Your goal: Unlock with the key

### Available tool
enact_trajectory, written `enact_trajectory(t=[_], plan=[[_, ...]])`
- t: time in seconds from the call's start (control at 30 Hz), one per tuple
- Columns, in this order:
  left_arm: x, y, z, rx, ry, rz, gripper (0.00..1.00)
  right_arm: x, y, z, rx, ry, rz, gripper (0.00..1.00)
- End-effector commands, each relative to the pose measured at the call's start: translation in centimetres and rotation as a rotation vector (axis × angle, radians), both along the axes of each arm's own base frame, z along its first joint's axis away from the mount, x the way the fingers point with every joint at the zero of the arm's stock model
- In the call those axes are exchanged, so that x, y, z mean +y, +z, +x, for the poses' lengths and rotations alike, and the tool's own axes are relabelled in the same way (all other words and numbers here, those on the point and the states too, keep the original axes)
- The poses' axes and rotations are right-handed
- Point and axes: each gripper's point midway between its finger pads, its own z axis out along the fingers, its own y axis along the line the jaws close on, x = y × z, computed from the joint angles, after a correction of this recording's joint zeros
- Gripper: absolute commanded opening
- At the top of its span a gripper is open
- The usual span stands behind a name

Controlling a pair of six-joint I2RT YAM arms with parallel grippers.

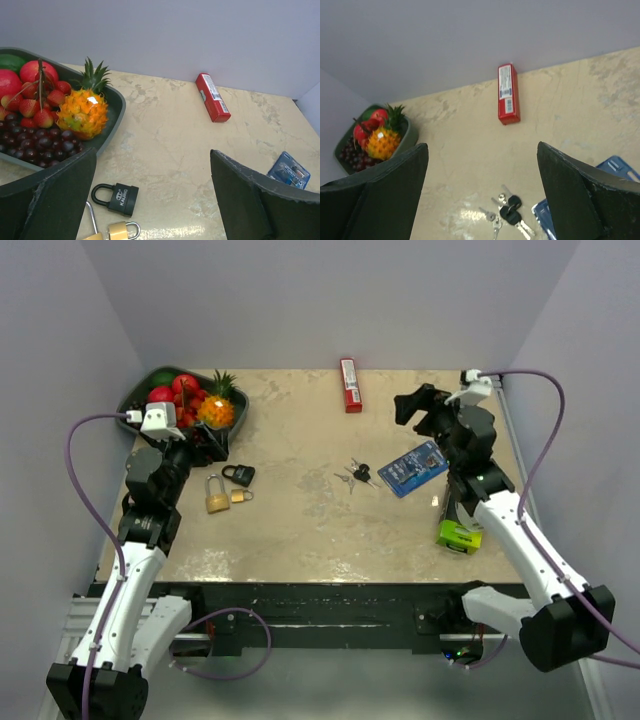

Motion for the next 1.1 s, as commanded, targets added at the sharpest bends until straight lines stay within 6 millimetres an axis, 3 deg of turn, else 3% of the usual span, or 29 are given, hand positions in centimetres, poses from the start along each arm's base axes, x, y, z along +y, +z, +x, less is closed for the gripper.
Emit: enact_trajectory(t=[0.0, 0.07, 0.2, 0.3, 0.33, 0.4, 0.43, 0.53, 0.77, 1.07], plan=[[0.6, 1.5, 0.1, -0.052, 0.025, 0.028, 0.99, 3.5, -4.2, -1.5, 0.227, 0.022, -0.072, 0.92], [0.6, 1.4, 0.2, -0.051, 0.025, 0.030, 0.99, 5.0, -5.5, -1.6, 0.264, 0.035, -0.072, 0.93], [0.6, 1.1, 0.3, -0.044, 0.026, 0.026, 0.99, 7.6, -9.8, -1.2, 0.361, 0.059, -0.030, 0.92], [0.6, 1.1, 0.3, -0.042, 0.026, 0.023, 0.99, 8.5, -12.2, -0.9, 0.405, 0.041, -0.045, 0.92], [0.6, 1.2, 0.2, -0.043, 0.028, 0.022, 0.99, 8.7, -14.3, -0.4, 0.447, 0.022, -0.070, 0.91], [0.9, 1.3, 0.1, -0.048, 0.041, 0.023, 0.99, 8.5, -16.2, 0.3, 0.481, -0.020, -0.095, 0.89], [1.0, 1.2, 0.1, -0.046, 0.046, 0.024, 0.99, 8.4, -18.1, 0.5, 0.524, -0.039, -0.120, 0.89], [1.1, 1.4, -0.1, -0.051, 0.049, 0.024, 0.99, 8.5, -20.8, 1.1, 0.588, -0.066, -0.152, 0.82], [1.0, 2.3, -0.5, -0.081, 0.041, 0.030, 0.99, 8.9, -24.0, 2.0, 0.655, -0.108, -0.203, 0.73], [0.9, 2.2, -0.5, -0.081, 0.037, 0.028, 0.99, 9.1, -25.5, 2.6, 0.652, -0.127, -0.217, 0.65]])
